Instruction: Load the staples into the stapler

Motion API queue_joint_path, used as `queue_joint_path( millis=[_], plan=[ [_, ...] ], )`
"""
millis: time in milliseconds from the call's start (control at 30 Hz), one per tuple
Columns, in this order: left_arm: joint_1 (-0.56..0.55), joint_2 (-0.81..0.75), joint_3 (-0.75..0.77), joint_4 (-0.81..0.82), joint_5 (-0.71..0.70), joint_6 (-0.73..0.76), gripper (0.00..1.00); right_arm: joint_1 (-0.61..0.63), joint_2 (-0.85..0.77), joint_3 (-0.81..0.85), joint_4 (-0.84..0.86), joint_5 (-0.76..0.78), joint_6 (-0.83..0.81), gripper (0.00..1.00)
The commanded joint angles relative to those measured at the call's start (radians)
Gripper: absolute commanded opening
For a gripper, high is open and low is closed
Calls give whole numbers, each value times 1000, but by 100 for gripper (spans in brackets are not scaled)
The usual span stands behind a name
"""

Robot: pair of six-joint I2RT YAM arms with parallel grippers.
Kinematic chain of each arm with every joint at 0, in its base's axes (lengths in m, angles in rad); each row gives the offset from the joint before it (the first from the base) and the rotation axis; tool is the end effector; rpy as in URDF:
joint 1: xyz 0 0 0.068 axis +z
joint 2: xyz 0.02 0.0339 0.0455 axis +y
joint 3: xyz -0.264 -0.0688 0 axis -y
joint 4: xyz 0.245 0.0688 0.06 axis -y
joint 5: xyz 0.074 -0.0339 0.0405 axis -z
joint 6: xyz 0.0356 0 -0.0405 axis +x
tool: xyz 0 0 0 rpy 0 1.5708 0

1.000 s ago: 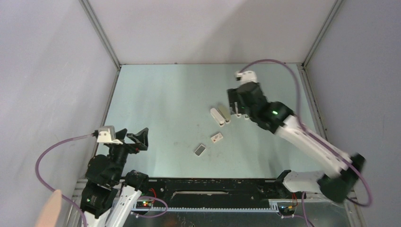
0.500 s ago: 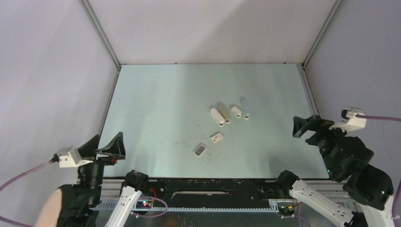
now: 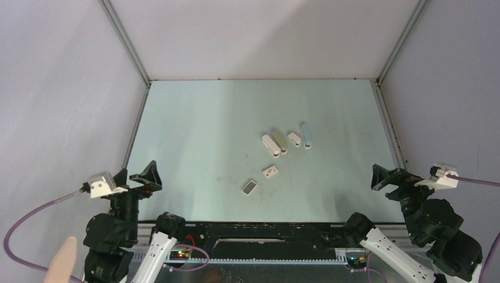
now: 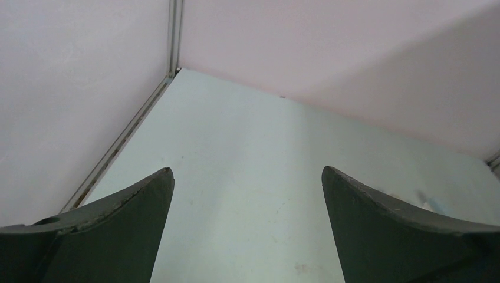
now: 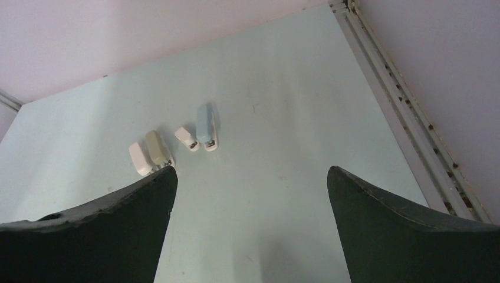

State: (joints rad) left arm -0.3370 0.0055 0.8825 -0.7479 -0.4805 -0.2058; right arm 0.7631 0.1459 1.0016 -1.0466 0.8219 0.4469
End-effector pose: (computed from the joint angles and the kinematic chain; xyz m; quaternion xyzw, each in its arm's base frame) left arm -0.0217 0.0250 0.3553 -0.1363 0.6514 -0.0443 0.7451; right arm -0.0032 -0.0392 0.3576 0.1398 0.7383 0.0785 0.6552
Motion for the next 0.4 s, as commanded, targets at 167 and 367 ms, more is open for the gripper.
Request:
queue_joint_path(
  millis=[167,367],
  plan=[
    [7,-217,-95,89,-30,-59,98,7,-125,-73,100,19,-42,100],
    [7,-232,-145,139,-27,-63,98,-4,-141,-87,125,12,-49,100]
  ],
)
